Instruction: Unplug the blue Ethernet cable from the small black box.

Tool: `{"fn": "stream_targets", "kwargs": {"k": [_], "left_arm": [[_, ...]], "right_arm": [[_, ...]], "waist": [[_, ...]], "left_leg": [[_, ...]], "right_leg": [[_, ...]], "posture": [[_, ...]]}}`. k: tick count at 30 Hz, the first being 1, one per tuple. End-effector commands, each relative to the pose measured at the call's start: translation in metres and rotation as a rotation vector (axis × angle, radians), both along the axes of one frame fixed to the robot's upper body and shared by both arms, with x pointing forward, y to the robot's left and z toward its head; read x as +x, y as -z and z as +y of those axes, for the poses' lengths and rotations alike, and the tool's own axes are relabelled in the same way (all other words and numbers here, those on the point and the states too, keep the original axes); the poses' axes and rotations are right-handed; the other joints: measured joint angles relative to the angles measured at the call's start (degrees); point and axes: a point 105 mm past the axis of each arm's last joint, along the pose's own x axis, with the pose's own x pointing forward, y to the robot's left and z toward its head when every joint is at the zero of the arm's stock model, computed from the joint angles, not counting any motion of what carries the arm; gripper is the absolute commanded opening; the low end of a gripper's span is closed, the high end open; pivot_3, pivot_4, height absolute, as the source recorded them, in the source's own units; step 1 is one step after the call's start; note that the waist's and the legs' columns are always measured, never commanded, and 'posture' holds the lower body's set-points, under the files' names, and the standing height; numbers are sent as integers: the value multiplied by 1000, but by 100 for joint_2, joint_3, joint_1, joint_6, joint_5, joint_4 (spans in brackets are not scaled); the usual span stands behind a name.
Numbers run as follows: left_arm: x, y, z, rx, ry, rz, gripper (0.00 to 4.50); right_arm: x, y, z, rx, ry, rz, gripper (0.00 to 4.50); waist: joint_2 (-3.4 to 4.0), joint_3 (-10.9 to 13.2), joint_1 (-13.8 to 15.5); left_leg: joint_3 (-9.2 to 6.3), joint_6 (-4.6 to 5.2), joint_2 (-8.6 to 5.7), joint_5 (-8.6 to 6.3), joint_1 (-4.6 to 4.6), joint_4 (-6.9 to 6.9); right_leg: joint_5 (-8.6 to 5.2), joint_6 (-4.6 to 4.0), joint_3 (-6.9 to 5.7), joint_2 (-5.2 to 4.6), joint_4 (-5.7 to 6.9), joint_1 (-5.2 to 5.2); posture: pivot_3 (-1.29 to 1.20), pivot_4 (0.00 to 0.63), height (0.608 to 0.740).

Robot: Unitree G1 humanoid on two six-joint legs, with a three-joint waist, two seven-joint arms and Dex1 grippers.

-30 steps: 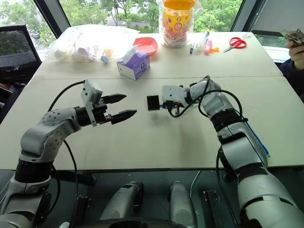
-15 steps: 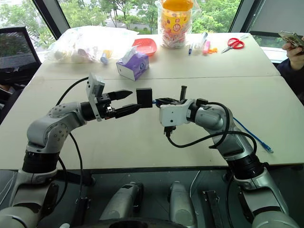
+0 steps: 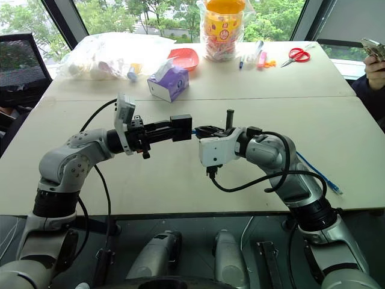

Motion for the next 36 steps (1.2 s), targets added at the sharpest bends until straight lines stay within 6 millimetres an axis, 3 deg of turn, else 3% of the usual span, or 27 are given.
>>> {"fn": "stream_targets", "kwargs": {"k": [1,3,8,11,13,20,29,33,35,36], "left_arm": [[3,-5,4,11,-30,-21,466],[3,-4,5,23,-33,-17,466],[3,-7,11,39,-16,-17,466],[-3,-8,12,50,36,-14,466],[-6,-8,13,56,66,-14,466],[-11,-11,9,66,126,-37,466],[-10,-11,7,65,131,-51,466],[-10,-12,7,61,131,-56,466],[-10,-12,8,60,129,-57,466],[-10,-12,8,59,129,-57,466]], "right_arm": [[-6,-17,5,49,-36,-13,0],[-3,-17,0,76,-16,46,0],[4,-12,-25,236,91,509,2297],[-3,-18,-28,357,88,843,3781],[-8,-22,-29,398,79,1015,4449],[2,-32,-12,466,79,1252,4449],[6,-22,-2,371,114,1308,4449],[4,-21,1,352,106,1326,3283],[5,-21,4,352,103,1328,2270],[5,-22,5,352,101,1329,2270]], "waist": [[0,0,-3],[0,0,2],[0,0,3],[0,1,3],[0,1,-10],[0,1,-6],[0,1,1],[0,1,-6],[0,1,-7],[0,1,-12]], "left_leg": [[0,0,0,0,0,0],[0,0,1,0,0,0],[-3,1,1,0,0,1],[-5,1,1,0,-2,1],[-7,1,3,0,-6,0],[-6,1,0,-1,-19,-1],[-9,3,-11,-1,-41,0],[-9,3,-11,-1,-41,1],[-9,3,-11,-1,-41,1],[-9,3,-11,-1,-41,1]], "right_leg": [[0,0,0,0,0,0],[0,0,0,0,0,0],[0,0,0,0,1,0],[0,-1,-2,-1,0,0],[0,-1,-3,-1,-1,-4],[-1,-3,-10,-9,-8,-13],[2,4,-13,-15,-8,-30],[1,4,-14,-15,-8,-31],[1,4,-15,-14,-7,-31],[1,4,-15,-14,-7,-31]], "posture": [[0,150,740],[0,150,740],[0,150,740],[0,150,740],[0,150,740],[0,150,740],[0,150,740],[0,150,740],[0,150,740],[0,150,740]]}}
